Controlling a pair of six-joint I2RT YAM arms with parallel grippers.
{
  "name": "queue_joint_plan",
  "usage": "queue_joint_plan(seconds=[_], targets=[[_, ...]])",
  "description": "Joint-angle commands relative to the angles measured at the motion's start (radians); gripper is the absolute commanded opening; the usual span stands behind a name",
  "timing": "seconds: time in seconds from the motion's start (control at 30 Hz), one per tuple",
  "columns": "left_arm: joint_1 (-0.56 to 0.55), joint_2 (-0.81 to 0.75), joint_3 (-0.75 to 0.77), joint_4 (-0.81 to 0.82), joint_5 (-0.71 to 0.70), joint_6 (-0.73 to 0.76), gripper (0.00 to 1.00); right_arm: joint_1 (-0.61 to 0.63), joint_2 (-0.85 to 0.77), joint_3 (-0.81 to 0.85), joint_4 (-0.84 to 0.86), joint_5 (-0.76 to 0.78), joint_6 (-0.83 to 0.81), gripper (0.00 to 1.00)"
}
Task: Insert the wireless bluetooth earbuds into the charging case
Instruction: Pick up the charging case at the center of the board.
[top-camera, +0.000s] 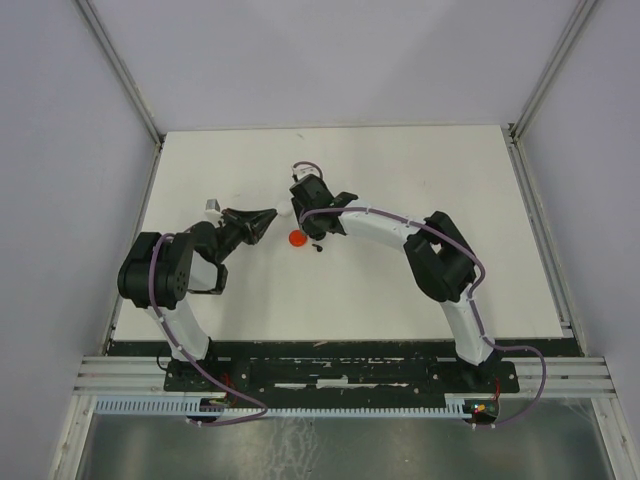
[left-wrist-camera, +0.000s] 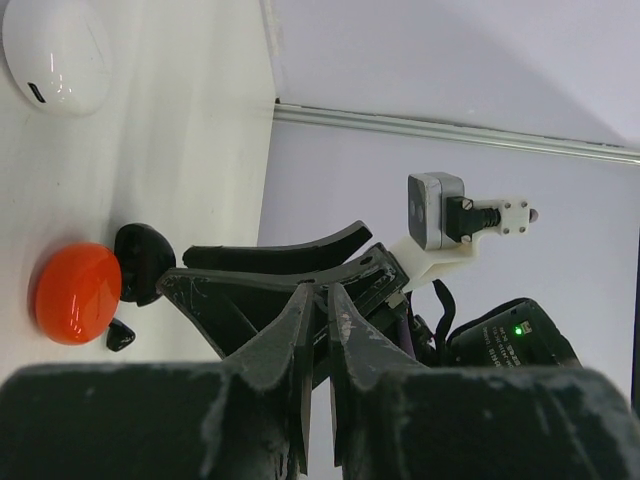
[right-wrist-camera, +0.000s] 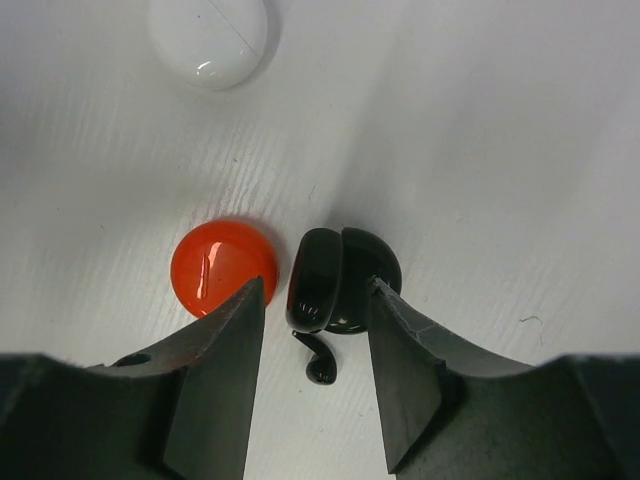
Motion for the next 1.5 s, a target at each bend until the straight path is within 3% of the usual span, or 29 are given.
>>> queue_joint_plan(seconds=[0.0, 0.7, 1.0, 1.47], targets=[[0.011, -0.046, -0.006, 0.046, 0.018, 0.037, 0.16, 0.006, 0.023, 0.061, -0.021, 0.012, 0.019, 0.52], [0.026, -0.043, -0.011, 0.06, 0.031, 0.028, 0.16, 0.006, 0.064, 0.113, -0.072, 0.005, 0.029, 0.41], [0.028, -0.038, -0.012, 0.068, 0.034, 0.023, 0.16, 0.005, 0.068, 0.126, -0.093, 0.008, 0.033, 0.25], [0.029, -0.03, -0.014, 0.085, 0.037, 0.013, 0.16, 0.002, 0.101, 0.165, -0.142, -0.01, 0.027, 0.39]])
